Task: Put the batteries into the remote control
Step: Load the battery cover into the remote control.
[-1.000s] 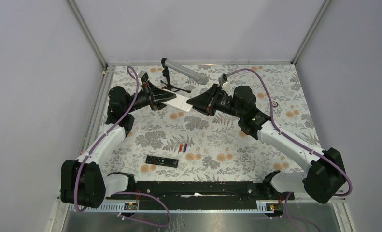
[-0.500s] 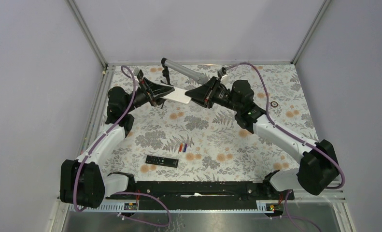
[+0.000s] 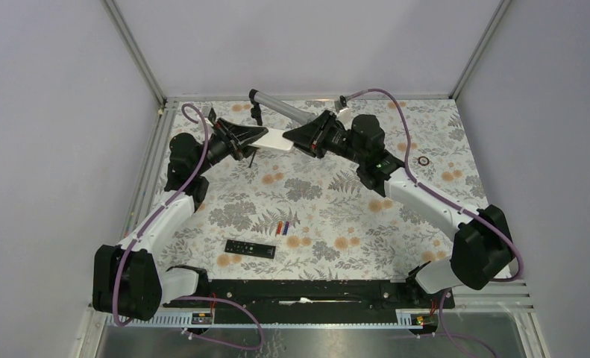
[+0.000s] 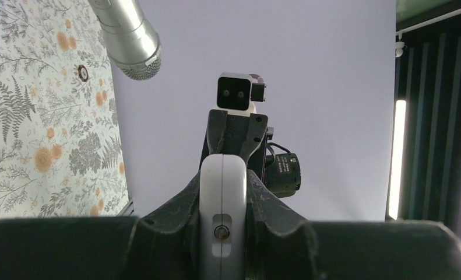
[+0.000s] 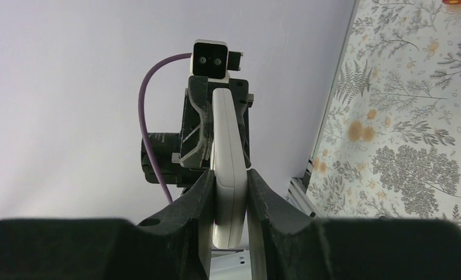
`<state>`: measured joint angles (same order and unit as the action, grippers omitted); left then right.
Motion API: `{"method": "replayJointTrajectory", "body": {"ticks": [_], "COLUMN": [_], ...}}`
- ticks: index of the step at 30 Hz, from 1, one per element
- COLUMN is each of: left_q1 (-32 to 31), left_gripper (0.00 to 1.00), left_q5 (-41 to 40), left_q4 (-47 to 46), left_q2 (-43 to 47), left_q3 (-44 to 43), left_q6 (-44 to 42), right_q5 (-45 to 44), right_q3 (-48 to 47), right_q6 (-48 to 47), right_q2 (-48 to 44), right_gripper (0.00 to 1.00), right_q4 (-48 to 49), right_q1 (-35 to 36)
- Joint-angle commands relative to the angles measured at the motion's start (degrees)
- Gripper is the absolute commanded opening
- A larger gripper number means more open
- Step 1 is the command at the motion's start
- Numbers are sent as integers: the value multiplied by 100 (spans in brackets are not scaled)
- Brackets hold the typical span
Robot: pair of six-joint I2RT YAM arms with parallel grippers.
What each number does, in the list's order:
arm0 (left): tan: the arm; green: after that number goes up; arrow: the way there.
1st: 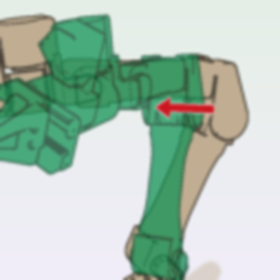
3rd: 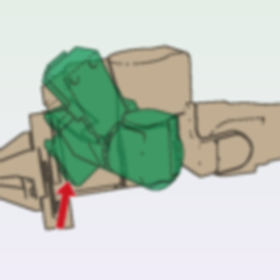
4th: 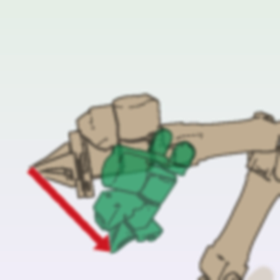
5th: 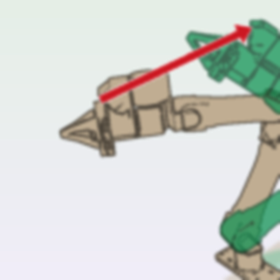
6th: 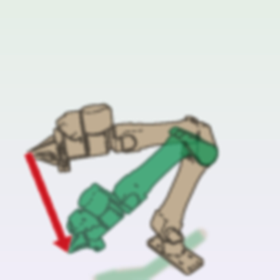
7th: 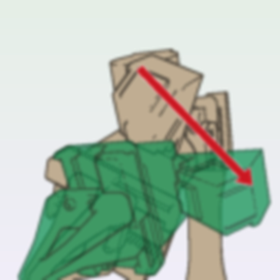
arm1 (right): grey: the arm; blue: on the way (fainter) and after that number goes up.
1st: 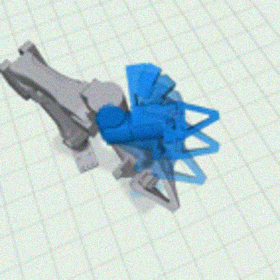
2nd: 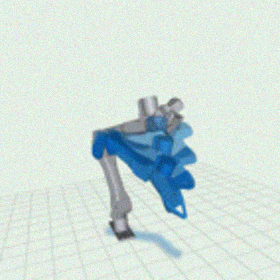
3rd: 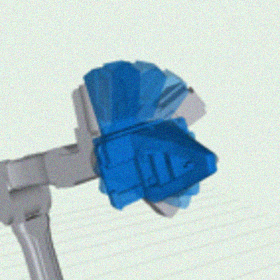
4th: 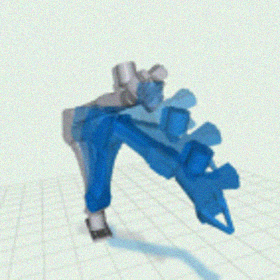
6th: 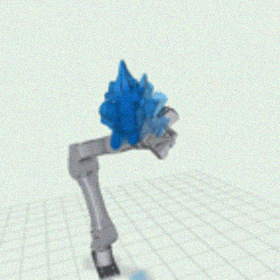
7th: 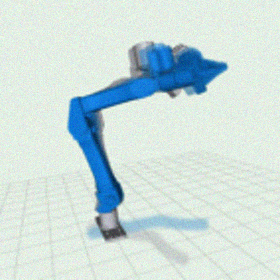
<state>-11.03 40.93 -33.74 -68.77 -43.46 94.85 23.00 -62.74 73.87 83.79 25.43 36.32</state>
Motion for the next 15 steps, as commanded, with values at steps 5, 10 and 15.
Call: {"method": "replayJointTrajectory", "body": {"ticks": [5, 10, 15], "left_q1": [-231, -22, -22], "left_gripper": [0, 0, 0], "left_q5": [1394, 1970, 2272], "left_q4": [993, 1725, 1374], "left_q2": [162, -18, -31], "left_q3": [-493, -760, -855], "left_q6": [-1301, -2349, -2530], "right_q5": [606, 1230, 2429], "right_q3": [-5, 336, 228], "right_q6": [-1117, -2215, -2972], "right_q2": [-296, -1086, -1078], "right_gripper": [51, 98, 100], "right_q4": [-722, -351, -637], "right_q1": [28, -314, -337]}}
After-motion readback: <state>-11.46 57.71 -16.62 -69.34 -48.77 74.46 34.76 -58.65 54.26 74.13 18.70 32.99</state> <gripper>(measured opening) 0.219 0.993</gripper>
